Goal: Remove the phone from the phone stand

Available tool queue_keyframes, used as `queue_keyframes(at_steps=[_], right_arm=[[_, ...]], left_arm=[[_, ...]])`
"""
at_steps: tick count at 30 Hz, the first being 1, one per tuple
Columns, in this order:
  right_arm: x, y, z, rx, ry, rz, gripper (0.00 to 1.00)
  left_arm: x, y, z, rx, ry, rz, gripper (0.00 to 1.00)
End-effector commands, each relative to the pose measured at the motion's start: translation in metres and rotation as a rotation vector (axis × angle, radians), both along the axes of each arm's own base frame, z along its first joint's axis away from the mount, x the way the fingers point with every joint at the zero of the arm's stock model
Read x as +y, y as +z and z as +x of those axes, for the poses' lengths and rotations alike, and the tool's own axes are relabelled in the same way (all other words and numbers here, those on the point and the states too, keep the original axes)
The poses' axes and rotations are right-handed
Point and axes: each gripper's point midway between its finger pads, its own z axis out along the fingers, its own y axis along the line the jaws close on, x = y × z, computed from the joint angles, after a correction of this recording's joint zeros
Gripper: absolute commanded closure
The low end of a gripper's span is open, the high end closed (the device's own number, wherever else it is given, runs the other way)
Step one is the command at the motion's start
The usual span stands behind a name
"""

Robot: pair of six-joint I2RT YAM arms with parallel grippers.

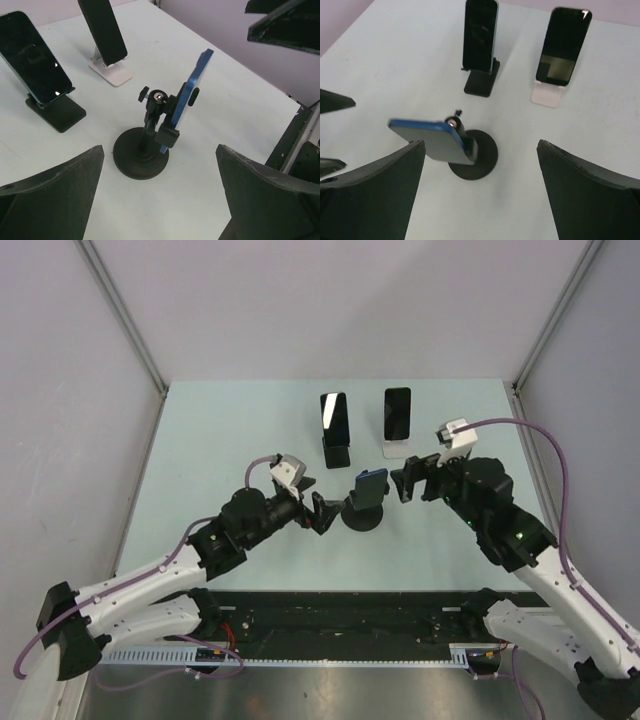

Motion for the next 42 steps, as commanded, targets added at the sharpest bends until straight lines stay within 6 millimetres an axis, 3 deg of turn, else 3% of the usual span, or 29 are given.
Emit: queue_keyframes(at_steps=[1, 3, 4, 9, 16, 19, 20, 26, 42], right_arm=[[-0.010, -0.024, -0.017, 0.028, 0.198, -0.013, 0.00], [-0.009, -0.031, -0.021, 0.028, 0.262, 0.005, 0.01], [-0.018, -0.041, -0.012, 0.035, 0.236, 0.008, 0.01], [-0.007, -0.073, -0.009, 0.099, 0.397, 0.043, 0.03], [0.008, -0.092, 0.007, 0.101, 0.476, 0.053, 0.05], [0.016, -0.100, 0.012, 0.112, 0.510, 0.066, 0.06], [0.019, -0.112, 0.013, 0.155, 0.518, 0.068, 0.07], [0.037, -0.117, 0.019, 0.135, 0.559, 0.061, 0.12], [0.068, -0.124, -0.037, 0.159, 0.559, 0.103, 0.22]], left_arm=[[-0.013, 0.022, -0.001, -0.019, -0.018, -0.032, 0.00], [-0.018, 0.016, 0.000, -0.001, -0.021, -0.016, 0.00], [-0.020, 0.013, 0.002, 0.014, -0.015, -0.015, 0.00], [-0.033, -0.009, 0.009, 0.080, -0.017, 0.045, 0.00], [-0.045, -0.029, 0.017, 0.146, -0.012, 0.123, 0.00], [-0.045, -0.038, 0.021, 0.154, 0.006, 0.152, 0.00], [-0.043, -0.041, 0.024, 0.152, 0.018, 0.165, 0.00], [-0.032, -0.048, 0.039, 0.108, 0.097, 0.239, 0.00], [-0.010, -0.038, 0.084, 0.040, 0.260, 0.321, 0.00]])
